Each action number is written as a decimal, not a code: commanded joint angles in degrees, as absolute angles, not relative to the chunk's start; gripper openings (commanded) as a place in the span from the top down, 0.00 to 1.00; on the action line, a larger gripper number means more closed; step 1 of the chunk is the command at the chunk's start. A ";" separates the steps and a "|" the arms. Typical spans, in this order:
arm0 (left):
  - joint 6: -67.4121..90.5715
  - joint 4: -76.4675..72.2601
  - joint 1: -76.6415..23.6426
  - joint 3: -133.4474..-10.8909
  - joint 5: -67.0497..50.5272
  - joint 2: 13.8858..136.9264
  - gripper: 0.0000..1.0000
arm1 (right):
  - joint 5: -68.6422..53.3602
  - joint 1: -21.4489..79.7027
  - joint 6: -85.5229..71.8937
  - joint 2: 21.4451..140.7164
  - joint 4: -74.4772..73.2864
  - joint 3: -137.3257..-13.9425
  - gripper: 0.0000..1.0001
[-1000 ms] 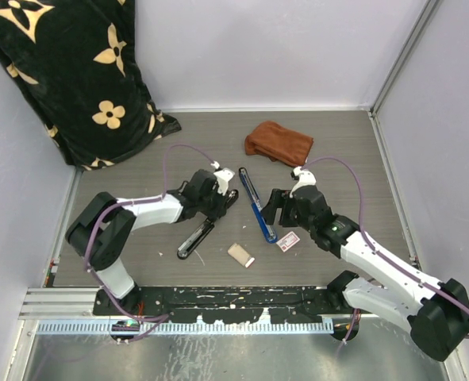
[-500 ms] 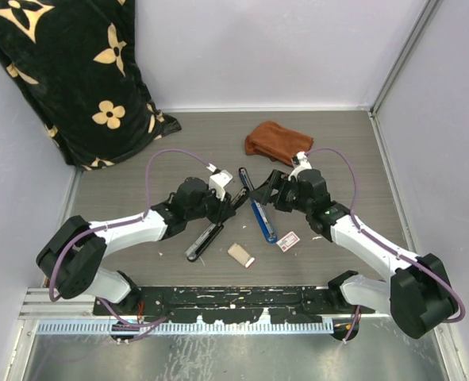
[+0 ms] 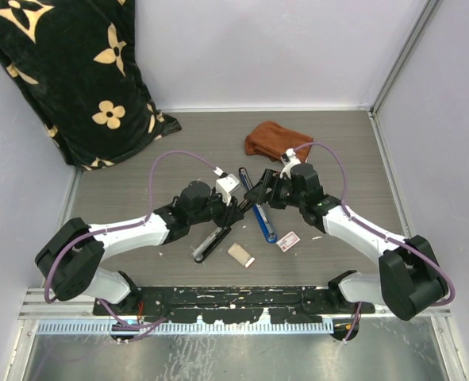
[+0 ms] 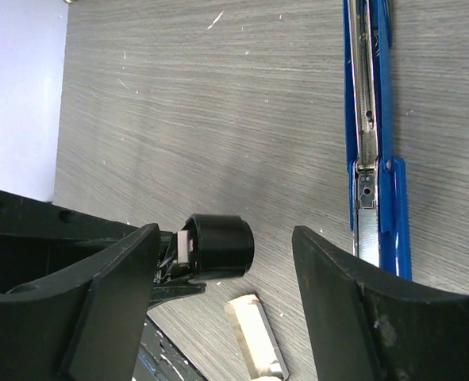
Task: Load the staples into the stapler
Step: Close the stapler at the center of the board.
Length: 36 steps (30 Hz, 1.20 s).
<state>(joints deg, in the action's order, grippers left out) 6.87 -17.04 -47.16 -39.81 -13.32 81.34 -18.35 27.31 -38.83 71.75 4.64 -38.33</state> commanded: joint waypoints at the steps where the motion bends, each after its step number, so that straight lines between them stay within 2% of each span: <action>1: 6.95 -23.60 -48.30 -40.61 -13.86 79.71 1.00 | -21.15 27.41 -37.35 72.18 7.57 -40.39 0.30; 6: 6.64 -23.72 -49.37 -40.40 -13.91 80.02 1.00 | -21.50 27.40 -38.55 72.72 8.24 -39.91 0.49; 9: 7.10 -23.60 -49.63 -40.80 -13.54 80.75 1.00 | -21.43 27.42 -39.47 72.87 8.81 -39.12 0.66; 10: 7.38 -23.64 -49.59 -41.01 -13.31 81.11 0.95 | -21.04 27.42 -39.54 72.74 9.09 -38.86 0.72; 12: 8.40 -23.15 -49.58 -41.53 -12.56 81.76 0.76 | -20.12 27.40 -39.36 72.49 9.40 -38.50 0.80; 14: 9.44 -23.00 -49.62 -41.54 -11.64 82.15 0.65 | -18.94 27.42 -38.58 72.28 9.49 -38.28 0.88; 17: 10.77 -22.01 -49.62 -41.36 -9.83 81.97 0.42 | -17.24 27.42 -36.84 72.18 9.53 -38.08 0.96; 20: 11.85 -20.81 -49.60 -40.21 -8.22 80.88 0.33 | -16.72 27.41 -35.39 72.28 10.61 -37.85 0.99; 23: 12.80 -17.59 -49.61 -39.28 -5.65 79.21 0.29 | -16.70 27.42 -33.70 72.67 11.76 -38.01 0.99; 27: 18.03 -9.00 -49.34 -37.77 1.88 76.37 0.27 | -15.04 27.42 -28.95 72.57 10.99 -39.41 0.99; 36: 35.92 -1.23 -45.13 -28.20 5.25 63.65 0.23 | -11.38 27.42 -20.62 73.59 6.36 -42.83 0.99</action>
<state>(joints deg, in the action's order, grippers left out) 26.79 -4.75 -46.52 -29.78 1.87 67.90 -13.98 27.53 -25.28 73.56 4.54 -38.92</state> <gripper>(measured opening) 0.772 0.410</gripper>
